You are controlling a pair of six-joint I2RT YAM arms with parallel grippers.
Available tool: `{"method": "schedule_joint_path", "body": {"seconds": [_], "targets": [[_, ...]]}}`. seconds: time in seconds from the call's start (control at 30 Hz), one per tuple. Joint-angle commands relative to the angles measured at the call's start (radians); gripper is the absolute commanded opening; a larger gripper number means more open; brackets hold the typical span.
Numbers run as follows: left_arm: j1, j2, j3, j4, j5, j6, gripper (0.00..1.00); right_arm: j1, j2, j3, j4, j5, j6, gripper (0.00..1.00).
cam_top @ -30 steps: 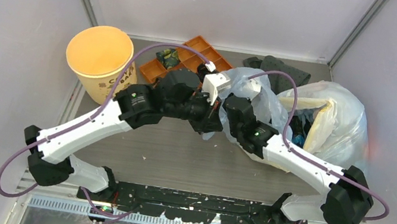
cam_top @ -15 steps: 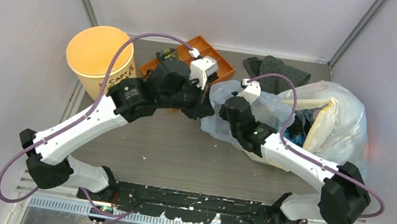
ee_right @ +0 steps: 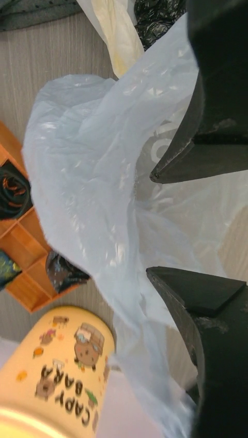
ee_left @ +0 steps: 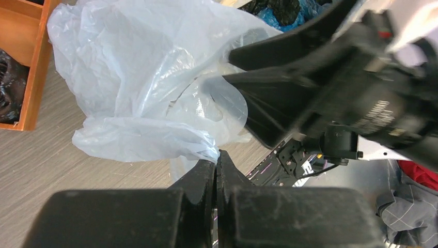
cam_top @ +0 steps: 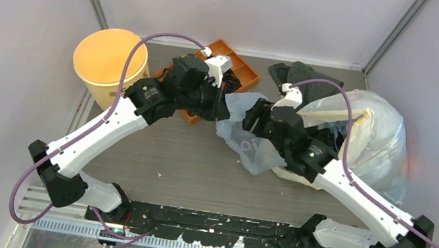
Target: Put the trash bags into the trash bin
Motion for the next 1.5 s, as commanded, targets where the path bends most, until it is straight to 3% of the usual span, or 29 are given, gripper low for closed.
{"method": "schedule_joint_path", "body": {"seconds": [0.0,0.13,0.33,0.6,0.7,0.83,1.07,1.2,1.37,1.47], "targets": [[0.016,0.001,0.013,0.029,0.03,-0.009,0.01,0.01,-0.12,0.082,-0.154,-0.082,-0.024,0.67],[0.019,0.014,0.025,0.027,0.032,-0.009,0.0,0.023,-0.211,0.119,-0.308,-0.058,-0.036,0.71],[0.035,0.022,0.044,0.021,0.028,-0.007,0.0,0.023,-0.329,0.168,-0.567,0.117,-0.071,0.79],[0.066,0.035,0.09,-0.011,0.038,0.01,0.0,0.045,-0.371,0.042,-0.636,0.197,-0.068,0.83],[0.074,0.036,0.097,-0.016,0.046,0.012,0.01,0.126,-0.346,0.017,-0.648,0.289,-0.031,0.84],[0.079,0.04,0.101,-0.022,0.053,0.013,0.01,0.322,-0.26,0.048,-0.706,0.53,0.042,0.85],[0.081,0.036,0.111,-0.033,0.054,0.017,0.0,0.344,-0.12,0.088,-0.768,0.742,0.071,0.87],[0.084,0.029,0.118,-0.045,0.052,0.023,0.0,0.314,-0.092,0.096,-0.774,0.693,0.071,0.8],[0.085,0.023,0.123,-0.059,0.053,0.026,0.01,0.299,-0.085,0.069,-0.719,0.525,0.058,0.62],[0.085,0.017,0.124,-0.065,0.053,0.034,0.0,0.299,-0.071,0.059,-0.775,0.508,0.122,0.67]]}}
